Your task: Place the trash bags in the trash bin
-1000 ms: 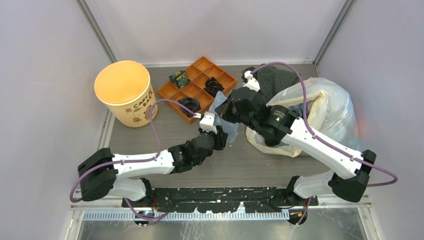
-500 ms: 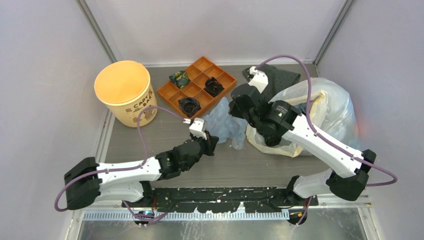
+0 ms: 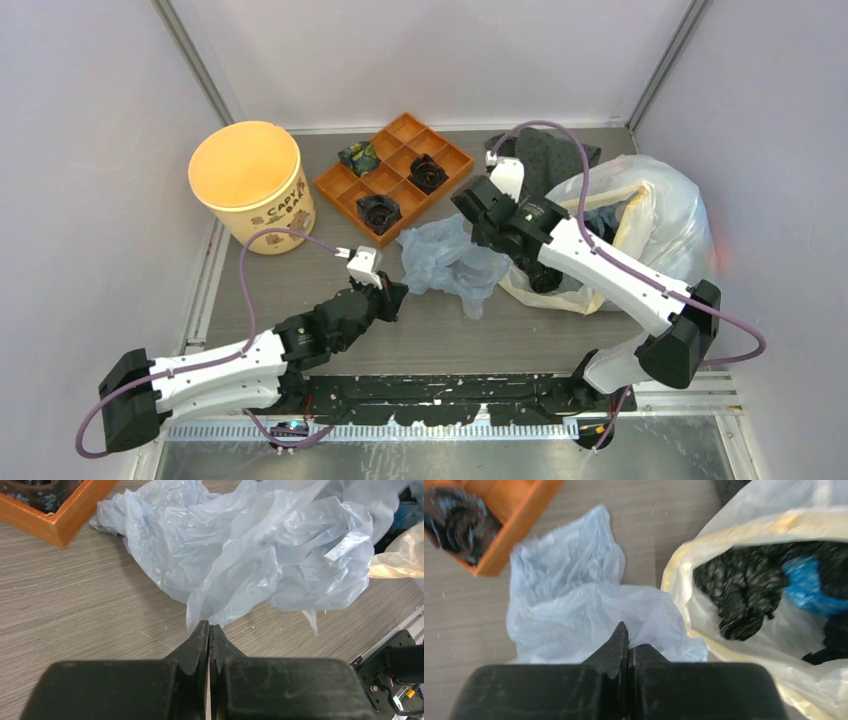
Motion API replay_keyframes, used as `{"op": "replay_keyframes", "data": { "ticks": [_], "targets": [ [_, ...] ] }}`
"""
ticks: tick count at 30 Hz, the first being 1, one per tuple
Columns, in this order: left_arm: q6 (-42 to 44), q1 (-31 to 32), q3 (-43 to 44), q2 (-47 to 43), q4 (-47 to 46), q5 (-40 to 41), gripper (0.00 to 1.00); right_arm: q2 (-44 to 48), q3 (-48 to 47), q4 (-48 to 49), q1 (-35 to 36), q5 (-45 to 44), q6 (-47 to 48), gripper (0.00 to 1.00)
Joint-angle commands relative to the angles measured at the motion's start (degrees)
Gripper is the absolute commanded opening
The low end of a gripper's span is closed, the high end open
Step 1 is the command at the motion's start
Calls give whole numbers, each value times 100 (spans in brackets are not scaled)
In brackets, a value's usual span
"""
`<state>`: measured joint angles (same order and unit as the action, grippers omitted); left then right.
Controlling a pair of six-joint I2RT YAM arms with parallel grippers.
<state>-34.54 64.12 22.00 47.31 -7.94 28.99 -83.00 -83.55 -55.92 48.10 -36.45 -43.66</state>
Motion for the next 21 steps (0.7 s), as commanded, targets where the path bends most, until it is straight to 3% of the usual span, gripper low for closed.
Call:
{"op": "replay_keyframes", "data": {
  "ticks": [1,4,6,10,15,21],
  "targets": [
    [-166,-259,137,-199,416,-467,1,362,674,713,191,1205,-339,1],
    [-349,-269,199,-260,687,-760,11,305,1299,1530,330,1897,-692,1],
    [-475,-271,202,-379,920,-952,32,150,1465,1820,356,2115,-838,1],
    [-646,-270,188,-821,1511,-1255,49,-94,1607,2539,356,2547,-1013,1],
    [-679,-271,296,-1285,2358,-1610,53,-454,1447,2797,354,2824,-1134,1],
    [-994,-266,276,-1231,2636,-2222,53,-639,1241,2879,358,2799,-1239,1]
  ]
}}
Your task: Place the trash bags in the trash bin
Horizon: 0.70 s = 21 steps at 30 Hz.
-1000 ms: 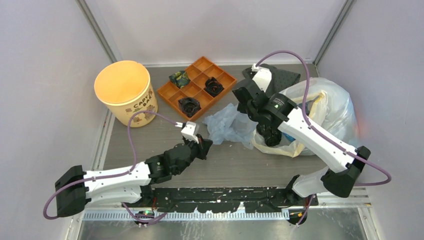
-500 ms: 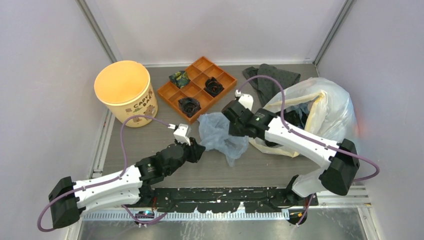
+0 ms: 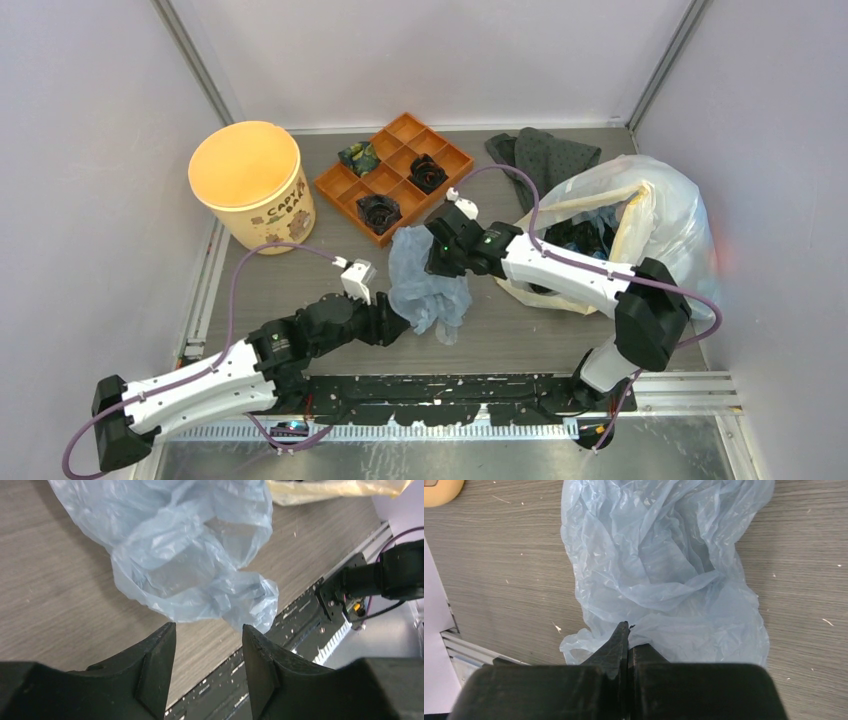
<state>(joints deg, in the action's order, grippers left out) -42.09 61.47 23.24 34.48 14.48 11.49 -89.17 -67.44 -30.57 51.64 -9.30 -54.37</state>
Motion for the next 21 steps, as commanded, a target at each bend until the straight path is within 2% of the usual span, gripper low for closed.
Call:
{"op": "replay_keyframes", "data": {
  "ticks": [1,5,10,13,17,21],
  "targets": [
    [-321,3,82,62,374,-488,53,-35,-401,341,4,79,-170,1],
    [-606,5,-42,-160,217,-671,60,-132,-495,312,2,28,-189,1],
    [-596,9,256,-305,531,-661,66,-205,-514,308,4,-32,-206,1],
    [-554,12,474,-89,668,-627,66,-224,-531,323,2,-59,-222,1],
    [-511,13,702,192,876,-181,66,-218,-542,315,12,-83,-223,1],
    [-387,13,881,502,698,-149,60,-168,-500,253,13,-208,-209,1]
  ]
}}
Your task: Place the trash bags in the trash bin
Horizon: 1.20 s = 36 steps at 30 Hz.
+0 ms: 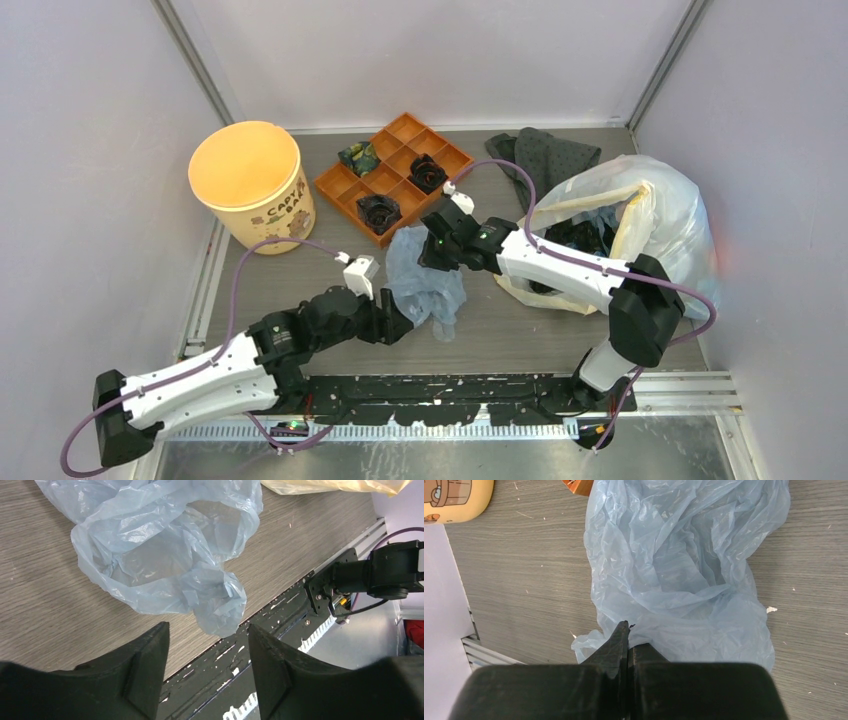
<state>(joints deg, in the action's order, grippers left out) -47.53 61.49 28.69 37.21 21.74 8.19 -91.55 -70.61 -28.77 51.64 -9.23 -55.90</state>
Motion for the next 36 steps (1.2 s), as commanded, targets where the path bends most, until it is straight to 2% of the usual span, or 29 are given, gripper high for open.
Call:
{"op": "replay_keyframes", "data": {
  "ticks": [1,5,11,18,25,32,36],
  "targets": [
    [187,9,405,352,-4,149,58,70,-181,69,11,-225,-57,1],
    [224,115,503,618,-95,112,54,49,-176,61,26,-209,-58,1],
    [248,257,627,847,-167,208,55,7,-168,74,42,-252,-54,1],
    [320,384,779,1050,-267,756,57,-35,-209,26,84,-315,-64,1],
    [432,428,939,1411,-142,728,48,27,-172,-40,100,-433,-57,1],
    [396,486,924,1377,109,750,45,7,-190,-50,106,-448,-44,1],
    [344,481,831,1348,37,1023,40,14,-200,-49,139,-478,-38,1]
  ]
}}
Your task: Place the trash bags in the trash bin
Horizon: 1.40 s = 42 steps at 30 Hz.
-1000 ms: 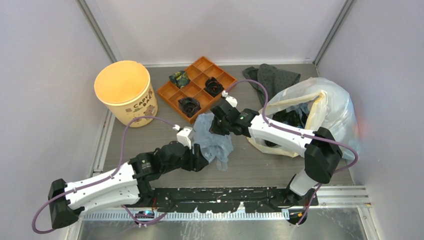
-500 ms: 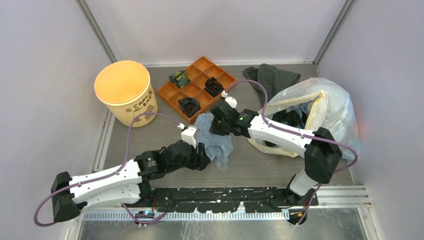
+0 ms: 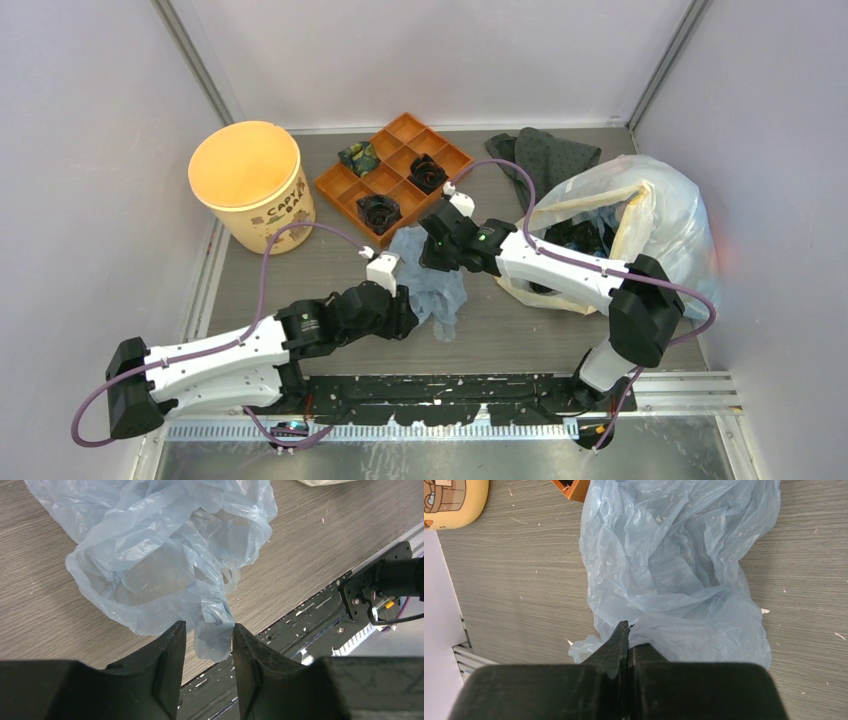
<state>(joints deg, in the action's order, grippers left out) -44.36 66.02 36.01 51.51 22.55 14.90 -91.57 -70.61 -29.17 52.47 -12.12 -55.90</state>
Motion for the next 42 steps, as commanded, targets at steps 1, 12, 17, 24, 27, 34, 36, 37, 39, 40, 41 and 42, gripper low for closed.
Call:
{"op": "replay_keyframes", "data": {
  "ticks": [1,12,17,24,27,34,36,37,39,40,41,42],
  "targets": [
    [20,29,89,-59,-73,420,39,29,-185,-10,59,-201,-40,1],
    [-466,-13,531,-581,1920,1839,1,1294,-46,-1396,36,-1896,391,1],
    [-502,-61,504,-1135,2335,2328,0,2273,101,-2208,35,-2857,430,1],
    [-330,-173,714,-1294,2471,2555,1,2936,-23,-2782,29,-3149,596,1],
    [-114,-235,991,-1241,2437,2684,1,2928,-170,-2738,72,-2777,821,1],
    [1377,-1871,2657,105,739,656,0,1635,-2090,-2065,-114,-2104,2281,1],
    [1543,-2711,3882,958,413,-520,1,772,-3985,-2319,-380,-1960,2740,1],
    [1629,-2946,4649,1325,300,-1053,1,418,-5117,-2401,-423,-1815,2977,1],
    [1851,-3008,6440,2027,520,-1570,1,-421,-7396,-2611,-429,-1383,3382,1],
    [1955,-3012,7204,2289,666,-1841,0,-661,-8376,-2699,-427,-1126,3454,1],
    [2036,-3001,7854,2467,772,-2006,1,-722,-8949,-2604,-417,-818,3499,1],
    [2112,-2993,8182,2523,765,-2077,1,-523,-8922,-2447,-367,-629,3544,1]
  ]
}}
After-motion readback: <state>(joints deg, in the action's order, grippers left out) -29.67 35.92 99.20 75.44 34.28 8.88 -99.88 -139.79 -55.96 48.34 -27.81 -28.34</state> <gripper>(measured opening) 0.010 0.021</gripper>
